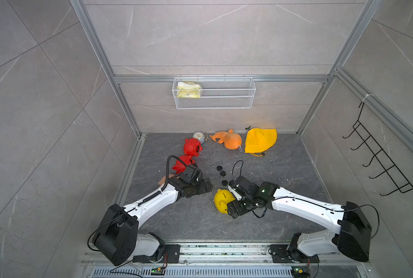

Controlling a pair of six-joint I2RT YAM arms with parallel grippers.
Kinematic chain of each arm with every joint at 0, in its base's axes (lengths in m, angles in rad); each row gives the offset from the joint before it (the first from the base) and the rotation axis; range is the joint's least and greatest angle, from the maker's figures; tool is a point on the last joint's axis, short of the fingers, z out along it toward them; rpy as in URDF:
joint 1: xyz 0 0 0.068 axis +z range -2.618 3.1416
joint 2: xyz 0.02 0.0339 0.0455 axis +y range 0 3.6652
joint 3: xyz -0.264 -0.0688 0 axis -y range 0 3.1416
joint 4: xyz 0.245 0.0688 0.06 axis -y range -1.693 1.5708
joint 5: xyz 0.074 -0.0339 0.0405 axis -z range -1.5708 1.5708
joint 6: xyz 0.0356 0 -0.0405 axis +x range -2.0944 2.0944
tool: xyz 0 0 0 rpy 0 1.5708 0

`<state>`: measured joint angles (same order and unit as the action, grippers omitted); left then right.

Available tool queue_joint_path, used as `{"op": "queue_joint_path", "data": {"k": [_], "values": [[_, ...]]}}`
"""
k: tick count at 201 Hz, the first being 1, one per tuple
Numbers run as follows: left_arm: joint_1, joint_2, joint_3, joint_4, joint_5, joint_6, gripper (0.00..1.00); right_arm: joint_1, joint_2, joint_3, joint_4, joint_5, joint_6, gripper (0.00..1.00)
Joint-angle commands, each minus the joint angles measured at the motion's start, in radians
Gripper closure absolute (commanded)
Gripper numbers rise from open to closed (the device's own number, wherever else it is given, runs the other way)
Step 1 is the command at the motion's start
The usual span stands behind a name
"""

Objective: Open piggy banks
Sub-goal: Move the piggy bank to the center of the board, then adjust the piggy bank at the center of the board.

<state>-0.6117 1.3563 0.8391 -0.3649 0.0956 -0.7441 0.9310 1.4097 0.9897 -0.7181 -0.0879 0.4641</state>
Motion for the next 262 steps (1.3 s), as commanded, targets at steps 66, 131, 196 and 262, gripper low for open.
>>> {"op": "queue_joint_path", "data": {"k": [66,131,196,262], "values": [[0.004,-0.041,0.028,0.005,-0.088,-0.043,0.00,0.006,0.305,0.164,0.402,0.214,0.267,0.11],[0.004,-0.023,0.011,0.108,-0.120,-0.112,0.00,0.006,0.211,0.158,0.491,0.094,0.180,0.07],[-0.059,0.022,0.028,0.264,-0.273,-0.216,0.00,-0.044,0.103,0.165,0.218,0.301,-0.082,0.00],[-0.249,0.125,0.005,0.401,-0.590,-0.405,0.00,-0.253,0.086,0.048,0.320,0.103,-0.146,0.03]]}}
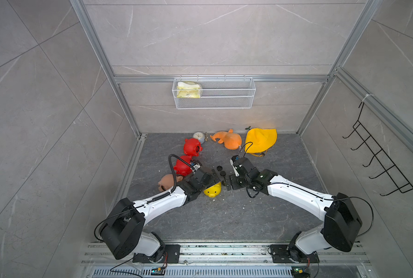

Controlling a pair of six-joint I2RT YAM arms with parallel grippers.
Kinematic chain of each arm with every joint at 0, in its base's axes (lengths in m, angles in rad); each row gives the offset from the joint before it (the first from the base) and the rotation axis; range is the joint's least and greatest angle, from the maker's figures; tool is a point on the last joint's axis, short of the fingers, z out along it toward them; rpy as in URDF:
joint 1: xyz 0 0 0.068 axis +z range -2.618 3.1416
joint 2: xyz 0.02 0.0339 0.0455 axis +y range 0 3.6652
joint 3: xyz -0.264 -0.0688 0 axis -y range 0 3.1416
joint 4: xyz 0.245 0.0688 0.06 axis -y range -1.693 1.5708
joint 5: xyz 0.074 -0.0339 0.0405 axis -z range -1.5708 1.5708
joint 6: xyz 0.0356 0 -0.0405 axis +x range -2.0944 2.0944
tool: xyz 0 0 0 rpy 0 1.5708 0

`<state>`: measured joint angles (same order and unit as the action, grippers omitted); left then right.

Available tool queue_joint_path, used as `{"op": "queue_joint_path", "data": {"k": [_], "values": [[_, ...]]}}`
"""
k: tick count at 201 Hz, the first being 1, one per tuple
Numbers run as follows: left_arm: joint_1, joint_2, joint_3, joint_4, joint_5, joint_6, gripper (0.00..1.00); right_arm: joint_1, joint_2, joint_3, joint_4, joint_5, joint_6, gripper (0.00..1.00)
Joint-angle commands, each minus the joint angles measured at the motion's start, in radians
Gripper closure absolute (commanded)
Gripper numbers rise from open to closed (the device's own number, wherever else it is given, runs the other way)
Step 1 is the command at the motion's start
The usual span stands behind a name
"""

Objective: Open piggy banks
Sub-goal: Adjust the piggy bank at the center of the board.

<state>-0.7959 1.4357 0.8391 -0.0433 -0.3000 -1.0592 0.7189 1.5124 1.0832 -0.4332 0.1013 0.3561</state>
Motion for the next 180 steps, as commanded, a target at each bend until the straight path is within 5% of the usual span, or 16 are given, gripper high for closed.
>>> {"op": "queue_joint_path", "data": {"k": [1,74,122,180], "values": [[-0.067,0.047,0.006,0.081,-0.200,-0.091,0.00,-0.042,-0.017,-0.046,0.038,-0.088,-0.037,0.03],[-0.097,0.157,-0.076,0.207,-0.227,-0.208,0.10,-0.053,0.027,-0.193,0.298,-0.205,0.038,0.34],[-0.045,0.160,-0.235,0.448,-0.186,-0.254,0.33,-0.049,0.101,-0.195,0.446,-0.322,0.070,0.40],[0.023,0.152,-0.359,0.571,-0.136,-0.311,0.39,0.013,0.169,-0.069,0.452,-0.347,0.063,0.44]]}}
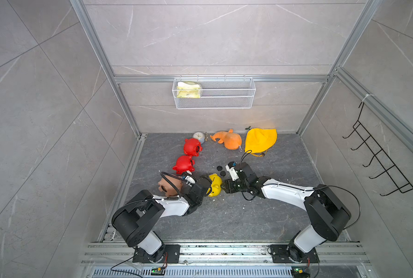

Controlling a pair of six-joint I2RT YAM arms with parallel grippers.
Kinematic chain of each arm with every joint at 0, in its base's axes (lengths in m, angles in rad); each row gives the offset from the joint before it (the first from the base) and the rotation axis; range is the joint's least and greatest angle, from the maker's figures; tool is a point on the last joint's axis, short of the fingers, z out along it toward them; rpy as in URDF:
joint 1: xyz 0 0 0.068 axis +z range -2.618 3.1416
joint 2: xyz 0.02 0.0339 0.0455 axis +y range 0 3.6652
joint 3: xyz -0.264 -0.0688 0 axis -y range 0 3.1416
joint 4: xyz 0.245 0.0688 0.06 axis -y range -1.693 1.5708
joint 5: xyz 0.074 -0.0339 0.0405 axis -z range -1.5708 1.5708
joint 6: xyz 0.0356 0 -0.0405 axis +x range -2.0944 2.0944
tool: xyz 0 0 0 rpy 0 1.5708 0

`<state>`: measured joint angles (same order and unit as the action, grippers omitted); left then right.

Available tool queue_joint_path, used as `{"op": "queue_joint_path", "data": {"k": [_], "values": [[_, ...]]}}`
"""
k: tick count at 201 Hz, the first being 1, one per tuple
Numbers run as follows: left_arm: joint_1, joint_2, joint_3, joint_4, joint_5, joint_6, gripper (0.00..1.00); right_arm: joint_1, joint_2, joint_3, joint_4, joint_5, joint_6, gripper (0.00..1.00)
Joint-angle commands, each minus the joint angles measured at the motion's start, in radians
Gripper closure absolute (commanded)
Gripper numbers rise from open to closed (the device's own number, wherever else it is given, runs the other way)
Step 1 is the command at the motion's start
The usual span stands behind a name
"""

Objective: Open piggy banks
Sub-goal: Adjust the piggy bank at the center of the board.

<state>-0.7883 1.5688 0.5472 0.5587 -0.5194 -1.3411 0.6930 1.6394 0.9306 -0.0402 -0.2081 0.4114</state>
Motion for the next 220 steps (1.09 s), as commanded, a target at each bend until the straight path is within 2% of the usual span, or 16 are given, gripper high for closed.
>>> {"op": "queue_joint_path", "data": {"k": [1,30,97,138,183,220], "values": [[0.016,0.020,-0.070,-0.028,0.085,-0.032,0.39,0.040,0.044,0.085,0.059,-0.038,0.008,0.44],[0.055,0.015,-0.139,0.022,0.109,-0.090,0.40,0.060,0.104,0.170,0.052,-0.033,0.016,0.44],[0.141,-0.076,-0.225,-0.066,0.145,-0.146,0.38,0.103,0.221,0.339,0.021,-0.062,0.028,0.44],[0.177,-0.190,-0.257,-0.174,0.134,-0.121,0.35,0.113,0.189,0.373,0.000,-0.064,0.034,0.43],[0.193,-0.321,-0.251,-0.280,0.106,-0.050,0.28,0.111,0.101,0.332,-0.059,-0.004,0.009,0.42],[0.195,-0.369,-0.228,-0.331,0.105,-0.004,0.25,0.090,0.075,0.295,-0.105,0.063,-0.009,0.44]]}}
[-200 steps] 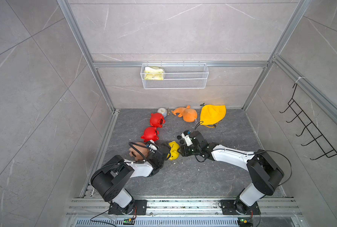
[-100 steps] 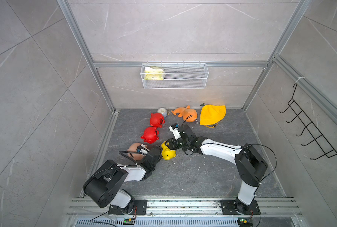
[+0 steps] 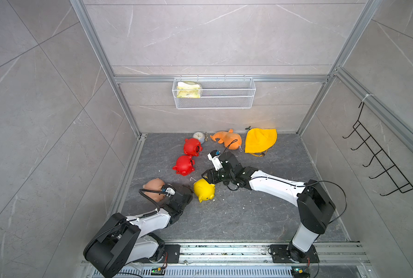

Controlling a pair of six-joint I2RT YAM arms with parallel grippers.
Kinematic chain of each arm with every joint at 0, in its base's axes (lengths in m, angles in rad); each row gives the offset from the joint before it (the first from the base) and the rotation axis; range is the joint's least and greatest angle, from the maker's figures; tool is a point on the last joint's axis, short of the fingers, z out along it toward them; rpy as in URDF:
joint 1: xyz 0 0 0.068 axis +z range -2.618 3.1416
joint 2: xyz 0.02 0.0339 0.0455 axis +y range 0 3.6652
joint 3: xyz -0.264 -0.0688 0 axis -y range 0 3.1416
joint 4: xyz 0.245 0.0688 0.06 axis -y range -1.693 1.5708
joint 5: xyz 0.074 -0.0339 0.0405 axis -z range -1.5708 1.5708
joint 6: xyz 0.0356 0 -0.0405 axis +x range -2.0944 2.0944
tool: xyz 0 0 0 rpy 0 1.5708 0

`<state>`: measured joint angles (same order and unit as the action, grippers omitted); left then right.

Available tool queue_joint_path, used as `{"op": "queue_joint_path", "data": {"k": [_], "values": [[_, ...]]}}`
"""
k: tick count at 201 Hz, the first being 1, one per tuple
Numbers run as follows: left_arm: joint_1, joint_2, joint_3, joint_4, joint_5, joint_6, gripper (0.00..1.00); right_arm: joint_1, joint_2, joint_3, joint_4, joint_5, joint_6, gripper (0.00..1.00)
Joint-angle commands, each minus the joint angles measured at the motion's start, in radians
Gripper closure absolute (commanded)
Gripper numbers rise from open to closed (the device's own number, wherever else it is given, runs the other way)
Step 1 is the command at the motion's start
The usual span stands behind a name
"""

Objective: Open piggy banks
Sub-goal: Adjust the piggy bank at the center of the board.

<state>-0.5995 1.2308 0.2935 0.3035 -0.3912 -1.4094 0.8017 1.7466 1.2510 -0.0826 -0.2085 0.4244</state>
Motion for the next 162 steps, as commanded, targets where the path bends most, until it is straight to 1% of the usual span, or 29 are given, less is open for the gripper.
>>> {"op": "queue_joint_path", "data": {"k": [1,17,31,50,69,96,137,162], "values": [[0.006,-0.032,0.027,-0.077,-0.022,0.066,0.25,-0.020,-0.030,-0.027,-0.064,0.065,-0.022,0.44],[0.006,-0.033,0.042,-0.085,-0.010,0.077,0.23,-0.037,-0.016,-0.036,-0.078,0.089,-0.028,0.46],[0.007,-0.023,0.057,-0.093,-0.001,0.081,0.22,-0.041,0.009,-0.029,-0.095,0.118,-0.052,0.51],[0.006,0.006,0.083,-0.095,0.011,0.090,0.20,-0.042,0.056,-0.007,-0.120,0.108,-0.078,0.56],[0.005,0.048,0.110,-0.090,0.025,0.089,0.19,-0.041,0.081,-0.015,-0.105,0.085,-0.081,0.56],[0.007,0.117,0.144,-0.071,0.037,0.078,0.19,-0.031,0.080,-0.043,-0.091,0.043,-0.079,0.56],[0.015,0.200,0.214,-0.061,0.062,0.093,0.18,-0.012,0.014,-0.133,-0.081,0.035,-0.041,0.56],[0.030,0.209,0.240,-0.083,0.082,0.113,0.17,-0.012,-0.022,-0.178,-0.075,0.055,-0.018,0.55]]}}
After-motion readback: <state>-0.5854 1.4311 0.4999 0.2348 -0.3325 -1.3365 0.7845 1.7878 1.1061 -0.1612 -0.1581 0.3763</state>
